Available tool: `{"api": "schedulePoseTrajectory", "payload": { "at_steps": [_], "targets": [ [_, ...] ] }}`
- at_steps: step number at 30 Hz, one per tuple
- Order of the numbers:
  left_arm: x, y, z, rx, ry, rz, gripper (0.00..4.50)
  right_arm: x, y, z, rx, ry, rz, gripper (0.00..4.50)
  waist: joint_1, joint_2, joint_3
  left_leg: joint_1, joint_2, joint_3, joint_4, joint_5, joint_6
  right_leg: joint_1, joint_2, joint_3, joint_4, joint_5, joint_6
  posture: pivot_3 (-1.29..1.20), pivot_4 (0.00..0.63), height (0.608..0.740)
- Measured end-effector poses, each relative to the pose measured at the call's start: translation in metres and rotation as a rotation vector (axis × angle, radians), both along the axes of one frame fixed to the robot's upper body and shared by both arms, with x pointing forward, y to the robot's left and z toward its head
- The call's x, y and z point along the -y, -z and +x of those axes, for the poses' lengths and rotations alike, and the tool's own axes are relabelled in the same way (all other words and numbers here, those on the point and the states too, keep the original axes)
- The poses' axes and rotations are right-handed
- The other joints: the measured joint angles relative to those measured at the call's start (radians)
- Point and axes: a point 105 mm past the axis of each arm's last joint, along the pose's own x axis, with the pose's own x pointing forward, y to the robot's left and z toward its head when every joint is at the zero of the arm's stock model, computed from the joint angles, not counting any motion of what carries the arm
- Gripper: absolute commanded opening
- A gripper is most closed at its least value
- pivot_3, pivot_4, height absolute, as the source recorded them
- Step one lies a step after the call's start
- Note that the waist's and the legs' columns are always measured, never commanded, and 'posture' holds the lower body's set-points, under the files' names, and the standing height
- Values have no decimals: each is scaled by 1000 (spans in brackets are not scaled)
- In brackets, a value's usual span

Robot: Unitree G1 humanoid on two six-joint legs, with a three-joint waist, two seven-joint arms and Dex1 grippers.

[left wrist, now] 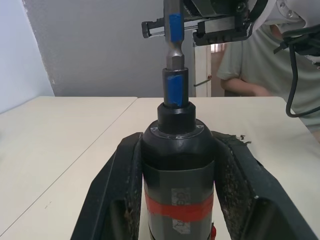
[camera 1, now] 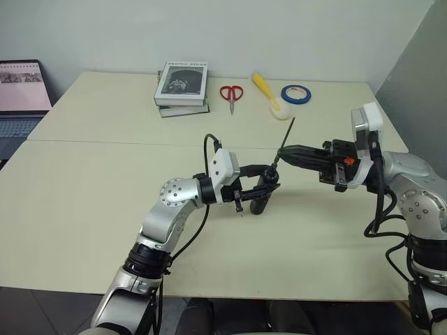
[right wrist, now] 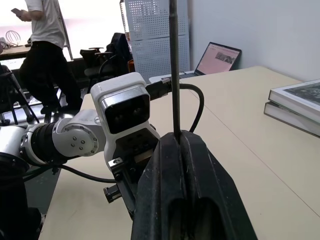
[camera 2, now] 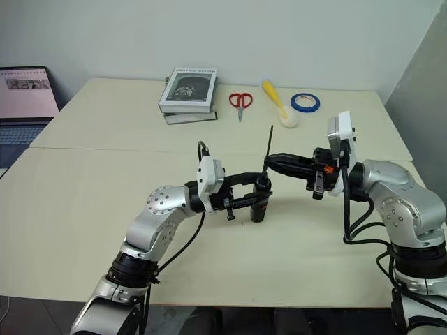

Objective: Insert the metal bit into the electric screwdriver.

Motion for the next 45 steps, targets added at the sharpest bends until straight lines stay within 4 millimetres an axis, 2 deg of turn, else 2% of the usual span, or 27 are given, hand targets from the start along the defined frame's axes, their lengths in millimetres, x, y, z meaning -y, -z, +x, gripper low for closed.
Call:
{"api": "schedulePoseTrajectory", "payload": {
  "at_steps": [17, 29, 32, 45],
  "targets": [
    [1, 1, -1, 7, 6, 2, 1642, 1, 0, -1, 51, -33, -84, 0, 0, 0, 0, 1, 0, 0, 0, 0, 0, 1, 0, 0, 0, 0, 0, 0, 150, 740],
    [1, 1, 0, 6, 2, 1, 1642, 1, -2, 2, -19, -34, -89, 0, 0, 0, -1, 1, 0, 0, 0, 0, 0, 2, 0, 0, 0, 0, 0, 0, 150, 740],
    [1, 1, -1, 7, 5, 2, 1642, 2, 6, 2, -71, -23, -101, 0, 0, 0, -1, 1, 0, 0, 0, 0, 0, 1, 0, 0, 0, 0, 0, 0, 150, 740],
    [1, 1, -1, 8, 6, 2, 1642, 1, 2, 6, -60, -74, -149, 0, 0, 0, -1, 1, 0, 0, 0, 0, 0, 1, 0, 0, 0, 0, 0, 0, 150, 740]
  ]
}}
